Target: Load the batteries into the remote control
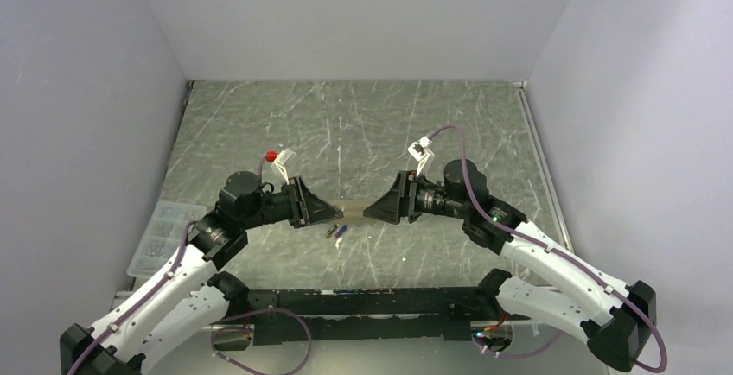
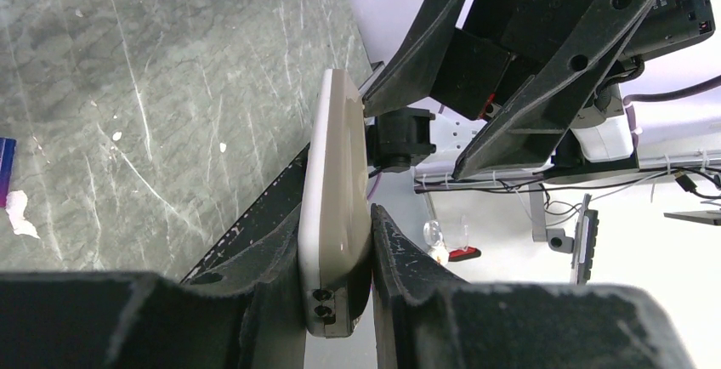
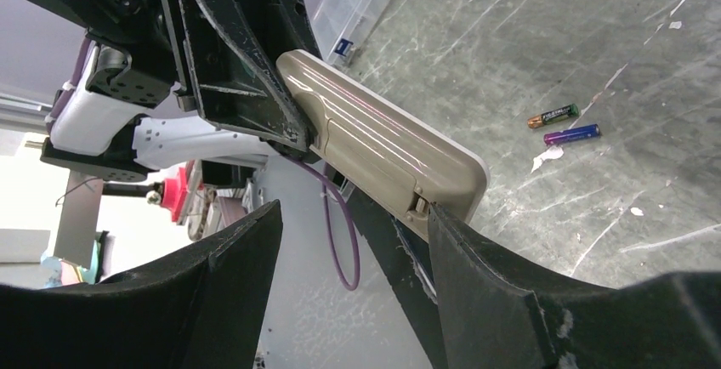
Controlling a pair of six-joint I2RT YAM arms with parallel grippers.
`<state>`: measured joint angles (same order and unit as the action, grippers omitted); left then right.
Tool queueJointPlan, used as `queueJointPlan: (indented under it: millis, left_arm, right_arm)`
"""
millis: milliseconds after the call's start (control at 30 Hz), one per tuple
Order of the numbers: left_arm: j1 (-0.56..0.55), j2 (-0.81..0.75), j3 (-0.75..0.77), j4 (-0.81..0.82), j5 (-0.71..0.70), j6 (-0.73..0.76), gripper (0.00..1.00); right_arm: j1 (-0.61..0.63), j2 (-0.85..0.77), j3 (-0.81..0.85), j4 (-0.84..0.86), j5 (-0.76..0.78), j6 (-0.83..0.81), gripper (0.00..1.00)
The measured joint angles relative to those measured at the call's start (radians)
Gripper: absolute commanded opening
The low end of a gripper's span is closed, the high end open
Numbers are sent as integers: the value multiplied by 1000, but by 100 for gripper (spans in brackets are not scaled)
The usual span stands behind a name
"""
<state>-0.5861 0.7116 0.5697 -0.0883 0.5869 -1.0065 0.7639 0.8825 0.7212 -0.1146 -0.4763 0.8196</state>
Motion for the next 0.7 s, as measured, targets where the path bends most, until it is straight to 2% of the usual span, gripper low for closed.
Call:
queueJointPlan:
  millis: [700]
  left_arm:
    - [0,21,20,-29,1,19,0]
  right_arm:
    - [29,23,14,-1,26,-2,66]
